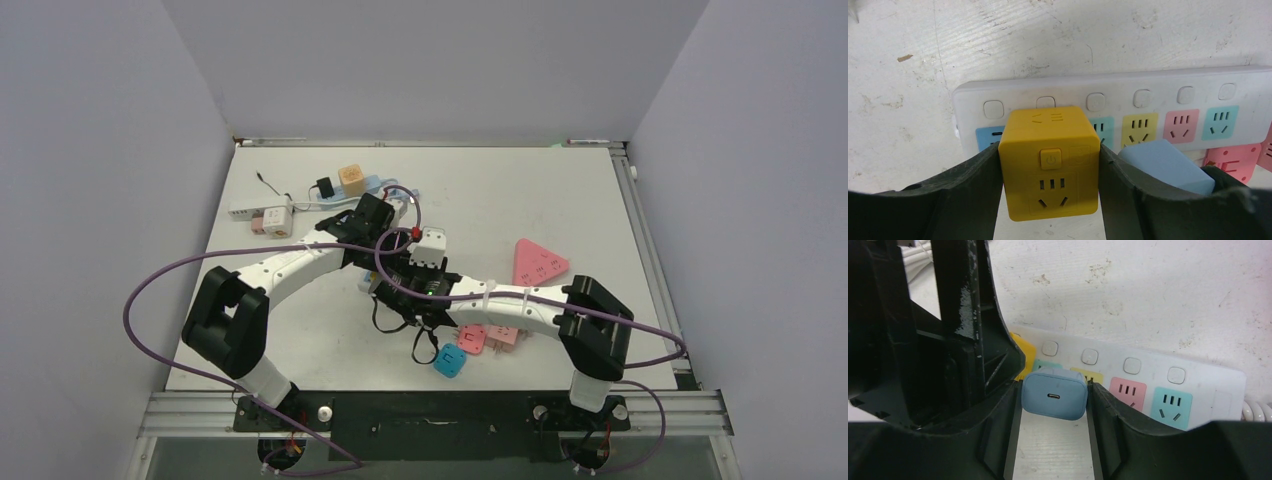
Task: Pull the plug off the socket
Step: Remove the plug from the socket.
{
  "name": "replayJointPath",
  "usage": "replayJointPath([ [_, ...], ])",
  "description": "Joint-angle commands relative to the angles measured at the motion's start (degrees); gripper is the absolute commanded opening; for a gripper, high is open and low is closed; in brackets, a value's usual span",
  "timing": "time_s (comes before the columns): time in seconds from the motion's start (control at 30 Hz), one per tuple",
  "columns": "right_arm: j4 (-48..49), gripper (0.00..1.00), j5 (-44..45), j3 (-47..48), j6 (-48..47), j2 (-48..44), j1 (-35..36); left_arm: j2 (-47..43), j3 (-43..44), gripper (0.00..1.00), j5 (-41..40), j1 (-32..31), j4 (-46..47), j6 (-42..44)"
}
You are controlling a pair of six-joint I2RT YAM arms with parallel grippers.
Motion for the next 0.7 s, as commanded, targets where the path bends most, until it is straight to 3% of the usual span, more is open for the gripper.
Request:
replayJointPath([
  [0.0,-0.5,0.05,2.6,1.7,0.6,0.5,0.5,2.8,-1.9,0.0,-2.4,0.3,-5.8,0.0],
  [0.37,-1.3,0.05,4.2,-1.6,1.6,-4.9,0.8,1.8,-2.4,0.0,-3.6,1.2,-5.4,-0.8],
  [0.67,-3.6,0.05,5.2,-5.9,-0.4,-13.1,0.2,-1.4,-3.4,0.0,-2.1,8.3,-3.7,-2.2],
])
